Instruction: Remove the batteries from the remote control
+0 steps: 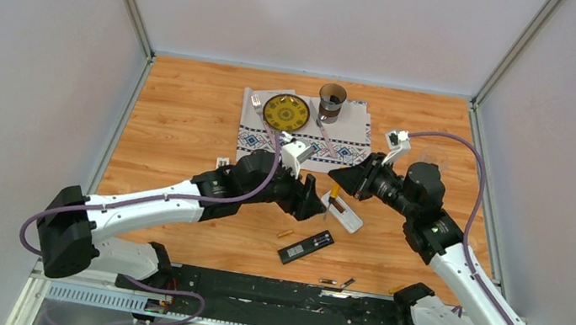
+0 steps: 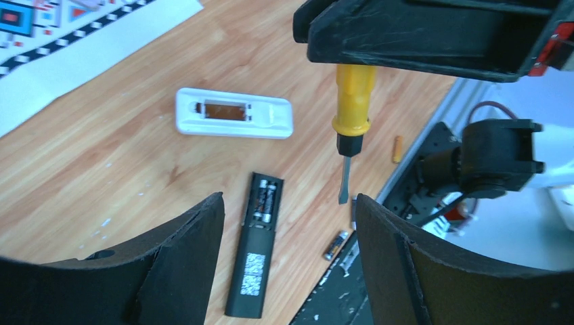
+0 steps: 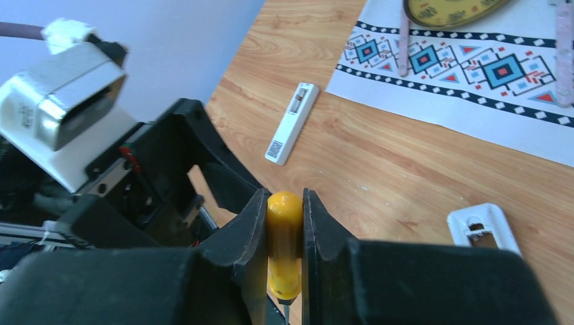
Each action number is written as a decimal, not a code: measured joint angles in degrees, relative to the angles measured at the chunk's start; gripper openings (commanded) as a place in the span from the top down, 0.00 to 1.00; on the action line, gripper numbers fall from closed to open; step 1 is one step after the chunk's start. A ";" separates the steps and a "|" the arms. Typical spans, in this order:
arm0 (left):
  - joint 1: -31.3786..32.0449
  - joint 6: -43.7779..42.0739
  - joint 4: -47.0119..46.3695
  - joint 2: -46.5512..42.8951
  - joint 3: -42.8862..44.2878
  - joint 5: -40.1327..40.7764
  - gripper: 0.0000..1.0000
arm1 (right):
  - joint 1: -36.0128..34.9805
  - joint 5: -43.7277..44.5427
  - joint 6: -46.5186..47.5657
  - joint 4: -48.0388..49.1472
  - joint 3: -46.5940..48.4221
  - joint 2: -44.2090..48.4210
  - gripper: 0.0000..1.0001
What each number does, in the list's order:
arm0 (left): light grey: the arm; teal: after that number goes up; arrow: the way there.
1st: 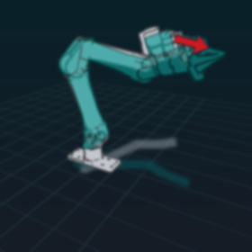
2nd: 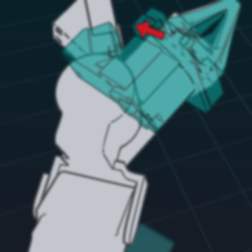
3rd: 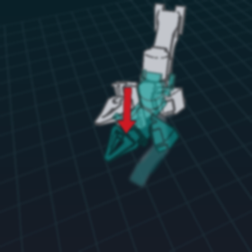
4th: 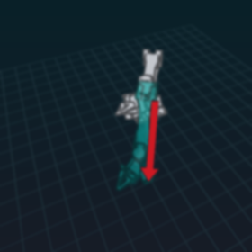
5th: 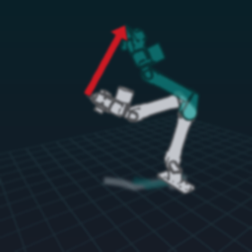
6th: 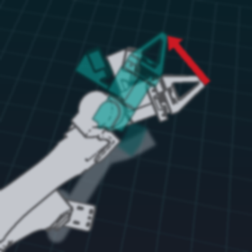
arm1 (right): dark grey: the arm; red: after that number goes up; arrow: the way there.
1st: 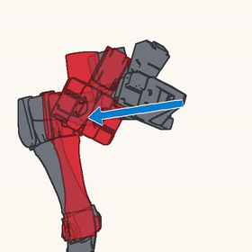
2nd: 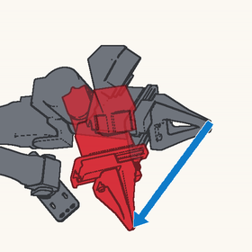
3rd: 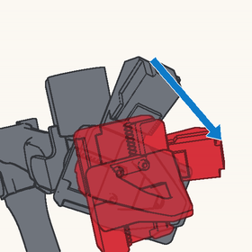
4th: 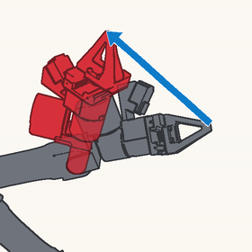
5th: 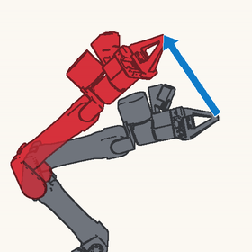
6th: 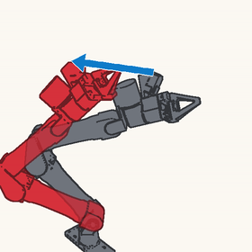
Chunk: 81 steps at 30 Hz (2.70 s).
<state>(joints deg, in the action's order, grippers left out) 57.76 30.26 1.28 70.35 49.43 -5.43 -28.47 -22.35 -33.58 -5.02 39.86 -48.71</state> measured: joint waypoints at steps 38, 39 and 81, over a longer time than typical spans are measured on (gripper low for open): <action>-0.87 -16.57 8.35 -11.47 0.28 -2.99 1.00 | -0.39 -17.75 -6.47 7.06 6.93 -5.60 0.29; -0.87 -17.11 9.14 -11.58 0.28 -2.93 1.00 | -0.44 -18.49 -6.62 7.45 6.93 -6.03 0.29; -1.11 -15.67 11.91 -18.40 -7.43 -1.03 0.33 | -4.13 -8.70 0.52 -1.33 7.02 -9.90 1.00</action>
<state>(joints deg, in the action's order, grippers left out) 56.64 14.59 13.19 51.94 42.00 -6.46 -32.60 -31.05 -33.06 -6.35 46.87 -58.61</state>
